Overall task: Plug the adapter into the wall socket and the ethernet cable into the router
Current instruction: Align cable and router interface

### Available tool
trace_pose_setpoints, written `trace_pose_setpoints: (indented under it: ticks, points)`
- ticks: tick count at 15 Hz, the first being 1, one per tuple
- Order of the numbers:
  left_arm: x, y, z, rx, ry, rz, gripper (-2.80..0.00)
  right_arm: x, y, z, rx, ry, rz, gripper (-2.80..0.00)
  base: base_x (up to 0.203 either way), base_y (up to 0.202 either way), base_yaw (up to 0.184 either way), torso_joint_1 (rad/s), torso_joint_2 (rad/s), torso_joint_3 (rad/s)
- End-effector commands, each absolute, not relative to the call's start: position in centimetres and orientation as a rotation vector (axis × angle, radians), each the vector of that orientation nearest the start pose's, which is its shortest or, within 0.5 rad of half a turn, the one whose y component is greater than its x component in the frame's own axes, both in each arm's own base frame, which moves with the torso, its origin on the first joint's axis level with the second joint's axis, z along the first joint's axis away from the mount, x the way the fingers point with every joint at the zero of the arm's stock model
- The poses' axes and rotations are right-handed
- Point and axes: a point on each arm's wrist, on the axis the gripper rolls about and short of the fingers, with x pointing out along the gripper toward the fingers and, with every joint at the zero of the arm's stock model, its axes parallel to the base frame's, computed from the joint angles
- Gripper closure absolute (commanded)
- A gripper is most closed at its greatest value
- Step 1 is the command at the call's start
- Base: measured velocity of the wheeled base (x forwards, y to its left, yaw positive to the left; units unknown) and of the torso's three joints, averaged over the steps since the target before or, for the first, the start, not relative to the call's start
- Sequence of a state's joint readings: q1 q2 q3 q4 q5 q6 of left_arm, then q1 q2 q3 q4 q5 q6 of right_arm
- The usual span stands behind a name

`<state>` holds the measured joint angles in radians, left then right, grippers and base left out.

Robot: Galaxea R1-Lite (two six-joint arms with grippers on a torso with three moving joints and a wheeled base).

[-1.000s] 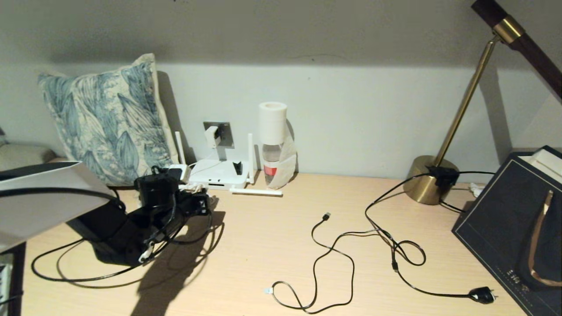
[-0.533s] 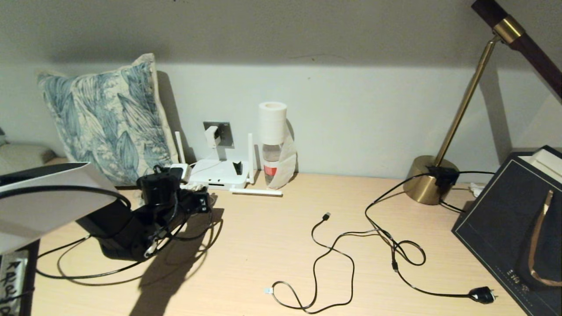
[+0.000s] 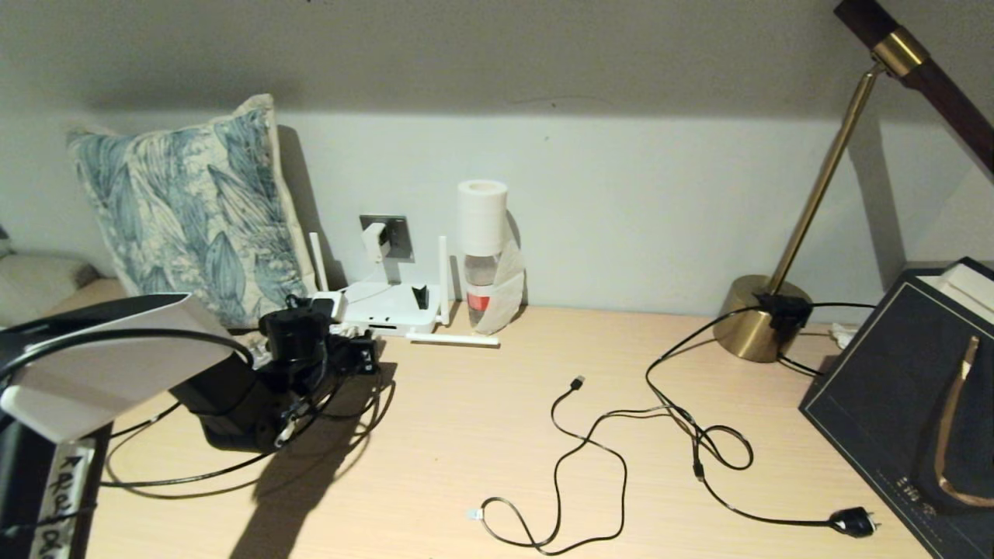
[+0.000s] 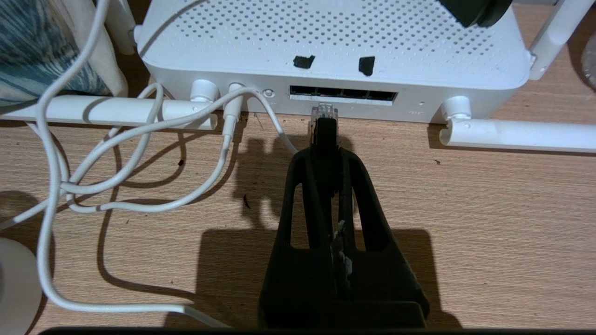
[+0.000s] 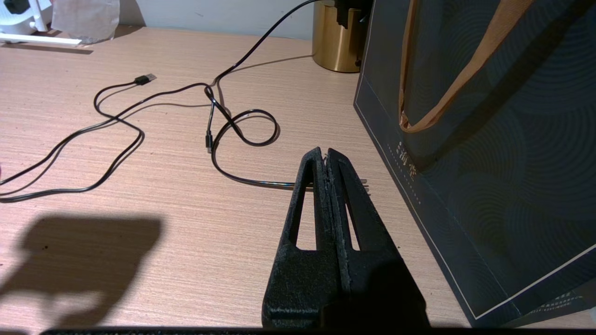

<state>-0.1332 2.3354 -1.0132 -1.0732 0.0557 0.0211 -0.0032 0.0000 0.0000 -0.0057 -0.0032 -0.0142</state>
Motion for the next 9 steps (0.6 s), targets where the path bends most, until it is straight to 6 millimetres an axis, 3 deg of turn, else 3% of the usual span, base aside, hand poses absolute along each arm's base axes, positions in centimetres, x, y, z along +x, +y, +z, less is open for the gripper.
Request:
trace_pose_setpoints:
  ticks: [1,9]
  points:
    - [42.2,-5.5,3.5,0.045,0.250,-0.079,0.00,-2.3,0.0,7.6,-0.014,-0.005,-0.006,0.00,0.000,0.000,0.000,0.000,0.00,0.000]
    - [43.2,-5.6,2.9,0.044,0.237,-0.077,0.00,-2.3,0.0,7.6,-0.015,-0.005,-0.006,0.00,0.000,0.000,0.000,0.000,0.00,0.000]
